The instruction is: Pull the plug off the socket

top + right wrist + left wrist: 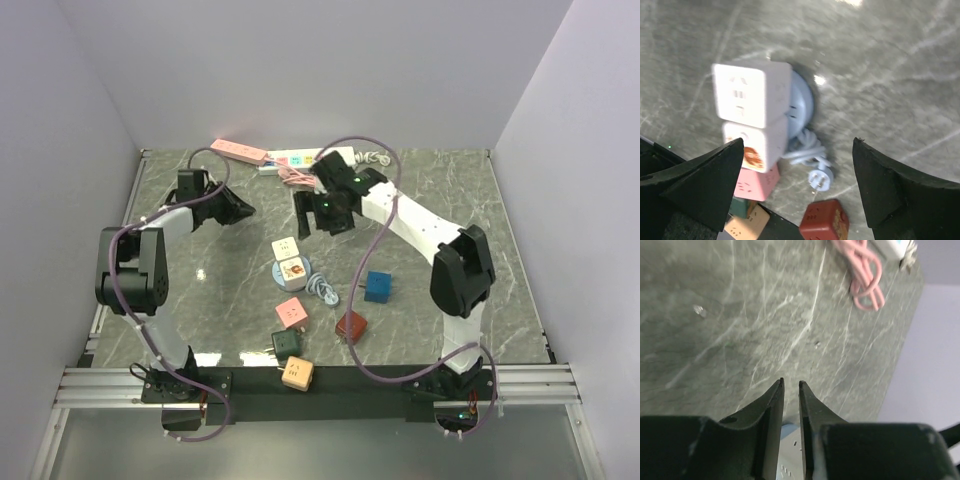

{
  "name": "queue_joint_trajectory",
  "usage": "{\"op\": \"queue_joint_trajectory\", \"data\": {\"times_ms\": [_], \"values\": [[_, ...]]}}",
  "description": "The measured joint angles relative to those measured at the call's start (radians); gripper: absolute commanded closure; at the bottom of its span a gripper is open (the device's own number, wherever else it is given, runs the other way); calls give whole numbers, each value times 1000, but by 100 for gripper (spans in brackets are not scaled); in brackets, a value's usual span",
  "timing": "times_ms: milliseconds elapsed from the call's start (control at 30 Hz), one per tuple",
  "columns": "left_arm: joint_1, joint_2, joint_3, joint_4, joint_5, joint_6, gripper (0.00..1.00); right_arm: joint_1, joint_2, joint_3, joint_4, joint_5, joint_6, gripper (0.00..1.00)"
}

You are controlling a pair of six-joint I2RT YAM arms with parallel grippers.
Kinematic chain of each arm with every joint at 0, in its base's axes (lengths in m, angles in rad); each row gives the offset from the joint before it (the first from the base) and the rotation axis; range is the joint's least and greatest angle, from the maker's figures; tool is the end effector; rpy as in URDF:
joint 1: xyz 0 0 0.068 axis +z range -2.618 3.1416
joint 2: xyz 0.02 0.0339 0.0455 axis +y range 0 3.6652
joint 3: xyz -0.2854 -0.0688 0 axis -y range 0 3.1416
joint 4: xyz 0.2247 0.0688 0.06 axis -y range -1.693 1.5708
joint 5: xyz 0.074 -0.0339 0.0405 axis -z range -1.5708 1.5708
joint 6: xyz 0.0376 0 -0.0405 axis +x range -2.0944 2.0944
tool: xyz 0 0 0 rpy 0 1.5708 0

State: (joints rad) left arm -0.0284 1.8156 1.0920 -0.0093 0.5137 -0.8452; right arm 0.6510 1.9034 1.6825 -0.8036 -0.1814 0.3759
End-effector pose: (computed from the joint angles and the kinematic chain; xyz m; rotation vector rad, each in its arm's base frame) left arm 0.3760 -0.0292 0.2152 -0.6942 2.3096 -1.0213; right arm 0.3166 0.2497 0.2977 -0.4373 2.6586 0.5840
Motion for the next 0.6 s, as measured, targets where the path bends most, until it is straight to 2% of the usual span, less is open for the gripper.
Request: {"op": "queue_joint_trajectory", "data": {"times_ms": [67, 200, 267, 300, 400, 500, 600], "values": [[5, -22, 16, -24, -32, 6, 75, 30, 38, 79, -20, 11, -7, 4], [5, -60, 19, -68, -87, 16, 66, 101, 140, 245, -69, 56, -3, 4], [6, -76, 14, -90, -115, 18, 59, 134, 202, 322, -106, 81, 6, 2], [7, -87, 5, -94, -126, 17, 51, 150, 230, 353, -120, 95, 10, 2], [10, -122, -31, -119, -156, 18, 37, 187, 286, 375, -142, 126, 24, 1], [11, -156, -65, -137, -180, 16, 28, 211, 327, 375, -169, 164, 40, 1], [11, -175, -87, -145, -198, 15, 26, 224, 364, 383, -195, 209, 64, 3]]}}
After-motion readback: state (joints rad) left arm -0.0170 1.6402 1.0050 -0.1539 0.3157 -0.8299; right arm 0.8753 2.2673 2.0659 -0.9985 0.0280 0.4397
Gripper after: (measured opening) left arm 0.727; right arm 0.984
